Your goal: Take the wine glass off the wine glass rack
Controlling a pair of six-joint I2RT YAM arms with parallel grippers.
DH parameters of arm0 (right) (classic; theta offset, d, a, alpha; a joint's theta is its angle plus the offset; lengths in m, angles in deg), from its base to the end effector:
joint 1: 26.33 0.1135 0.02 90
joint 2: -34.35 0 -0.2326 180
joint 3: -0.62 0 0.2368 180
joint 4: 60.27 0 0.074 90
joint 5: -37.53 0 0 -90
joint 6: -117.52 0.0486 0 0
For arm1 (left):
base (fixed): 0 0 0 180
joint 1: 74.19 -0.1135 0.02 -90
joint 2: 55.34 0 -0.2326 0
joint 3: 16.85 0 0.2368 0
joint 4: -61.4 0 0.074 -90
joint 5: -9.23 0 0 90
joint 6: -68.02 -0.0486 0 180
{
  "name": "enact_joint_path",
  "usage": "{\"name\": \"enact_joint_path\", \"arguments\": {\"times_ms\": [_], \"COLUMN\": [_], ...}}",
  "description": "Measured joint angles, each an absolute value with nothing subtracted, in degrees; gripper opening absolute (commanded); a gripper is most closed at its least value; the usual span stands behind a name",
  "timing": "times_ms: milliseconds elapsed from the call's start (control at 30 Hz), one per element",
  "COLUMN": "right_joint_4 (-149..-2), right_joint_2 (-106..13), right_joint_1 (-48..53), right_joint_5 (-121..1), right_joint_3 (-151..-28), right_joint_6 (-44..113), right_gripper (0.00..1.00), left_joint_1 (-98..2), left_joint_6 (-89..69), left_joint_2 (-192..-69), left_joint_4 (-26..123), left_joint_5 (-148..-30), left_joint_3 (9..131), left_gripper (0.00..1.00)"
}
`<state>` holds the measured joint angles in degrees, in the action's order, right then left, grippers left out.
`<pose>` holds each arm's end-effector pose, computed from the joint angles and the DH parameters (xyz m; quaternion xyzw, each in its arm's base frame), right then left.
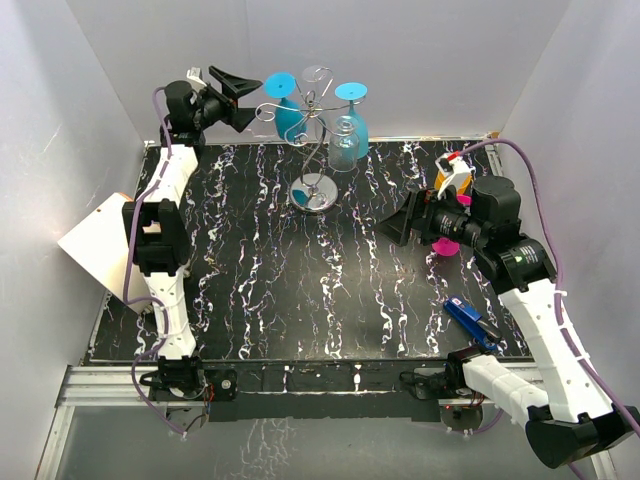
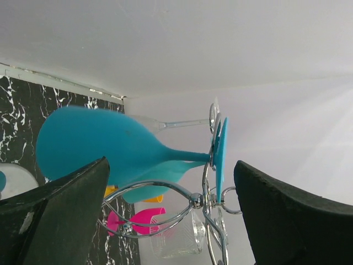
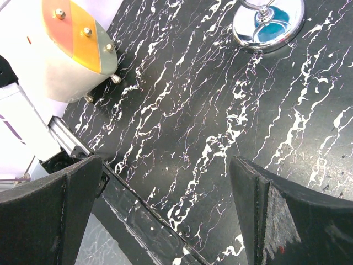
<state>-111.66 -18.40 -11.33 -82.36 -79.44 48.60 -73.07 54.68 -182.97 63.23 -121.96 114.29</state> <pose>0.1827 0.0740 0.3599 -0.0971 0.8170 0.3685 0.4328 0.5077 -0.0419 0.3225 -0.1805 0.6576 -0.6188 0.3899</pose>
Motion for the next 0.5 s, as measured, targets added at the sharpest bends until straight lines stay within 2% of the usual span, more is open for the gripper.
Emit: {"name": "enact_joint_path", "arguments": {"times_ms": [167, 500], "right_joint_4": [-111.6, -111.0], "right_joint_2": [-17.9, -17.9], "right_joint_1": [-11.3, -11.3], "right_joint_5": [-82.4, -82.7], "right_joint_3": [-79.4, -79.4], "right_joint_6": [48.9, 50.1], "right_gripper": [0.99, 0.98], "left_joint_1": [-73.3, -71.6], "left_joint_6": [55.0, 56.7], "left_joint_2": [-182.8, -182.8], "left_joint_4": [63.2, 64.1], "left_joint_5": [-121.9, -122.9], "left_joint_3": [114.5, 118.6], "left_gripper": [0.88, 0.7]}}
